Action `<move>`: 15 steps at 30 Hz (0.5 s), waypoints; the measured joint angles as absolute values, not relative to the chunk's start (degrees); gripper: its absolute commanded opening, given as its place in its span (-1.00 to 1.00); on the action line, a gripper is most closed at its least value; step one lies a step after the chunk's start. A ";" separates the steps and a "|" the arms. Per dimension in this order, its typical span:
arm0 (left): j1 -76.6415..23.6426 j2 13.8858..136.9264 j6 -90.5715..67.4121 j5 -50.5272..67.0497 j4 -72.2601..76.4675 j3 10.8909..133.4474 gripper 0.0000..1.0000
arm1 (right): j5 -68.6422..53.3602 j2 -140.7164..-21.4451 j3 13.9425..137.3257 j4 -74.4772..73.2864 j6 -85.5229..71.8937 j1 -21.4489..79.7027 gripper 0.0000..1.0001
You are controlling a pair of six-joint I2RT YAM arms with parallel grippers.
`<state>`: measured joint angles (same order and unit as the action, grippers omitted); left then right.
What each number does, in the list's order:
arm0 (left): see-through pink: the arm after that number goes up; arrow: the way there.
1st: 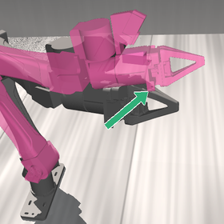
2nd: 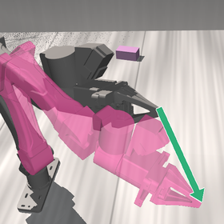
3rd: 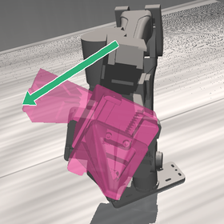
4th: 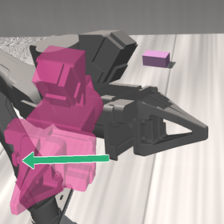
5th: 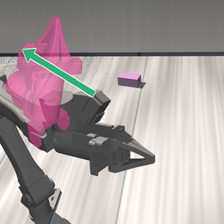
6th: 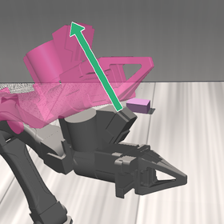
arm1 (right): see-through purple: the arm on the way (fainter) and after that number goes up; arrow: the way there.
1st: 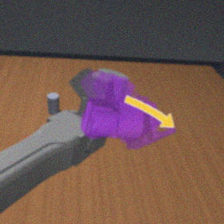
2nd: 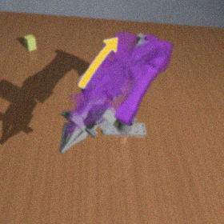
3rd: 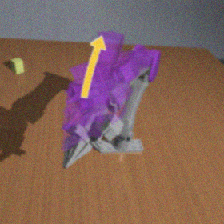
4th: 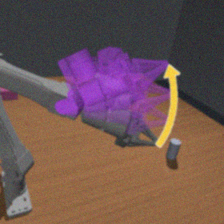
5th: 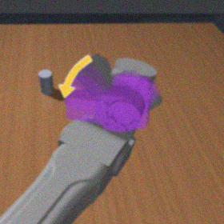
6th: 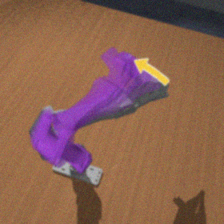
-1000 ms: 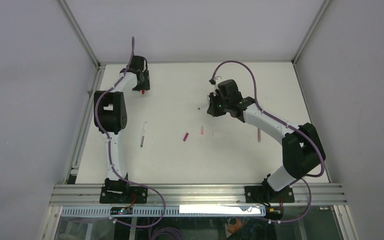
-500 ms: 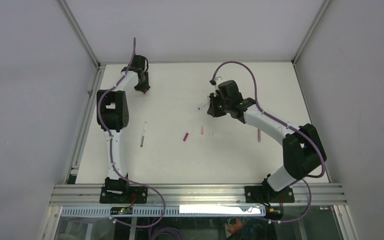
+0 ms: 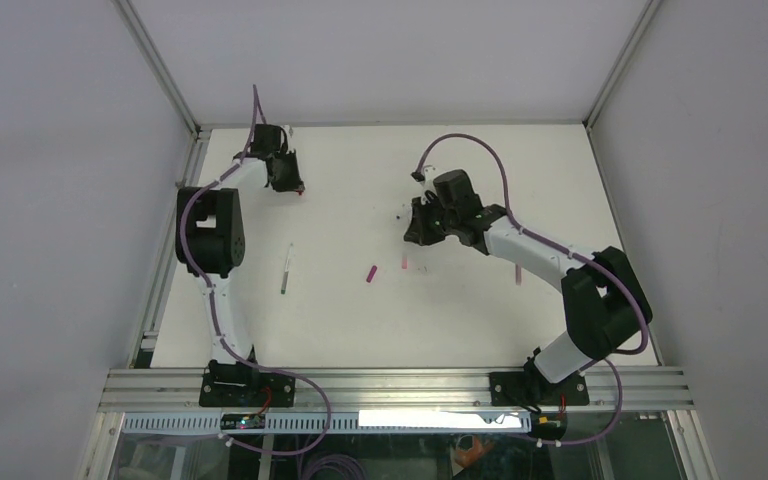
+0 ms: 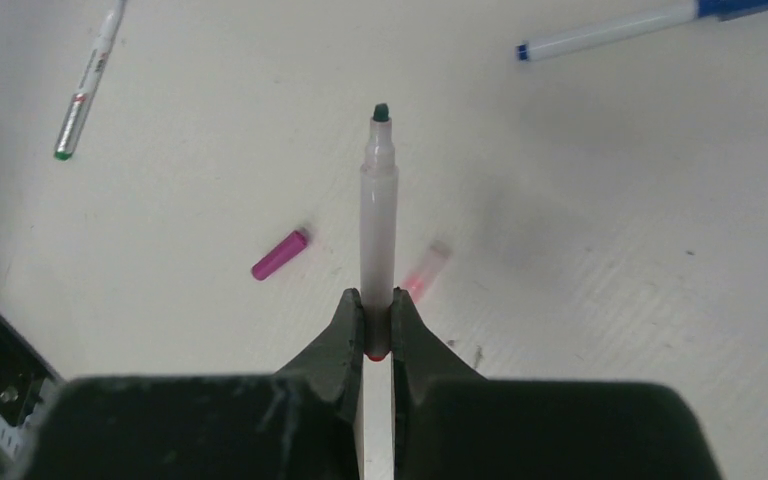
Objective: Insert the pens into the pen caps
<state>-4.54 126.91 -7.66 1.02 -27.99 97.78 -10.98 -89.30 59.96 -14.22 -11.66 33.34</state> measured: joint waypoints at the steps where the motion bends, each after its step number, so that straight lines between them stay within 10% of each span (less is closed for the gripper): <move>1: -4.47 124.36 -8.91 3.86 -25.45 93.60 -1.00 | -12.47 -89.30 59.29 -13.26 -11.88 33.82 -1.00; 15: -4.91 105.49 -47.81 41.71 52.23 57.06 -1.00 | -25.06 -89.32 58.15 -0.95 -16.62 41.06 -1.00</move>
<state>-4.91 105.49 -47.81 41.71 52.23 57.06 -25.06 -89.32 58.15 -0.95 -16.62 41.06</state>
